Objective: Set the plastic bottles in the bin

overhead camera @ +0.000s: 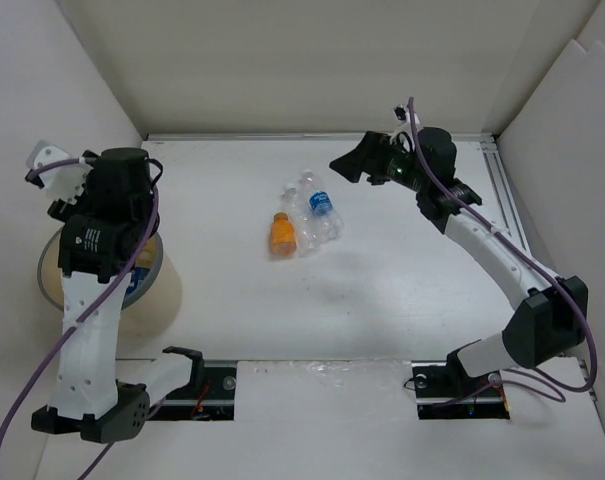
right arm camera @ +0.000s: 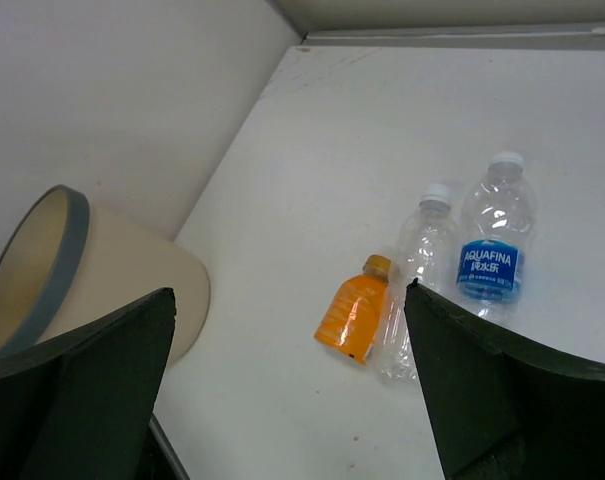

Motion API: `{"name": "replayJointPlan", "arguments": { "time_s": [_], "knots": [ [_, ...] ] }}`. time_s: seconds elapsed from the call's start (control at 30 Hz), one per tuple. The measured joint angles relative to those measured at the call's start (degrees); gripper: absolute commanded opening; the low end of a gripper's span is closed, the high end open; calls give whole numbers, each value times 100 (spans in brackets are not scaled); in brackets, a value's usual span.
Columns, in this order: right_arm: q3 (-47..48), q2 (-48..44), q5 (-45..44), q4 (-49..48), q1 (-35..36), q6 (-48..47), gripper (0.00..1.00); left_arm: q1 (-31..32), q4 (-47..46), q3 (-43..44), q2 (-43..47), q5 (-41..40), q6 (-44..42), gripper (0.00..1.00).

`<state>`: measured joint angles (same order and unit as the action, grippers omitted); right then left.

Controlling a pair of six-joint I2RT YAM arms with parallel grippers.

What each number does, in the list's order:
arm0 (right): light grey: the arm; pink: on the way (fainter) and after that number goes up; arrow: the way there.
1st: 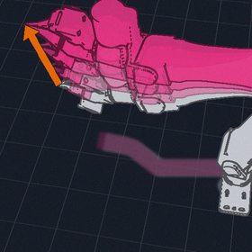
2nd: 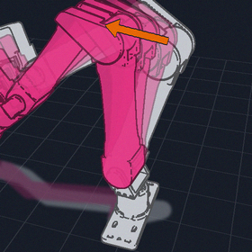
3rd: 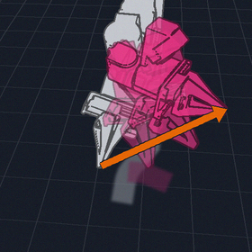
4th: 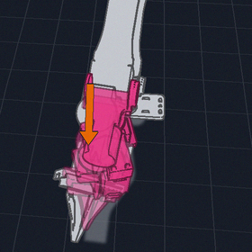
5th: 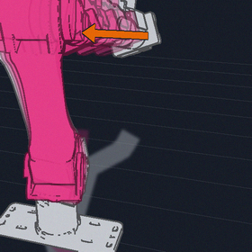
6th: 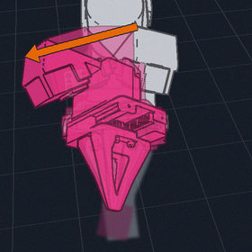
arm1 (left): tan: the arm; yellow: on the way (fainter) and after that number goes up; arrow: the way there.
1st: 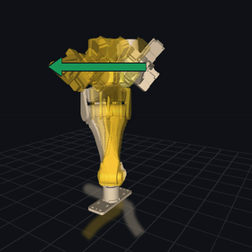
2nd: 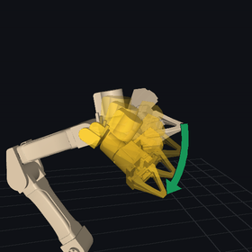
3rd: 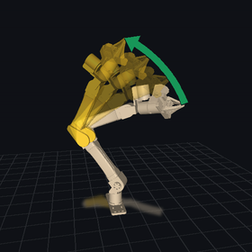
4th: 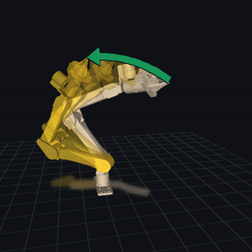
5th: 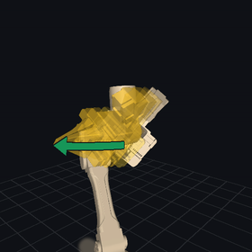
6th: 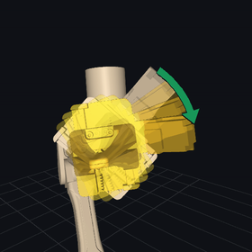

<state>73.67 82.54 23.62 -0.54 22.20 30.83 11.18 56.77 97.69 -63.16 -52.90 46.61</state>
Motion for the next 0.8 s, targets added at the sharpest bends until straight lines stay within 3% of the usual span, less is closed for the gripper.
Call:
{"name": "replayJointPlan", "arguments": {
  "time_s": [0.2, 0.3, 0.33, 0.37, 0.43, 0.8],
  "knots": [
    [0, 140, 177, 4, 146, 0, 100, 0, 564, -986, 671, -553, 313, 7],
    [0, 168, 229, 7, 232, 0, 100, 0, 697, -1473, 1143, -662, 411, 16],
    [0, 175, 245, 0, 260, 0, 100, 0, 730, -1550, 1211, -678, 431, 27],
    [0, 181, 262, 0, 269, 0, 100, 0, 778, -1644, 1311, -704, 455, 58],
    [0, 197, 289, 9, 295, -17, 100, 0, 850, -1672, 1427, -761, 494, 97],
    [459, 723, -33, 562, 304, -496, 100, -2, 876, -1438, 557, -907, 496, 100]
  ]
}}
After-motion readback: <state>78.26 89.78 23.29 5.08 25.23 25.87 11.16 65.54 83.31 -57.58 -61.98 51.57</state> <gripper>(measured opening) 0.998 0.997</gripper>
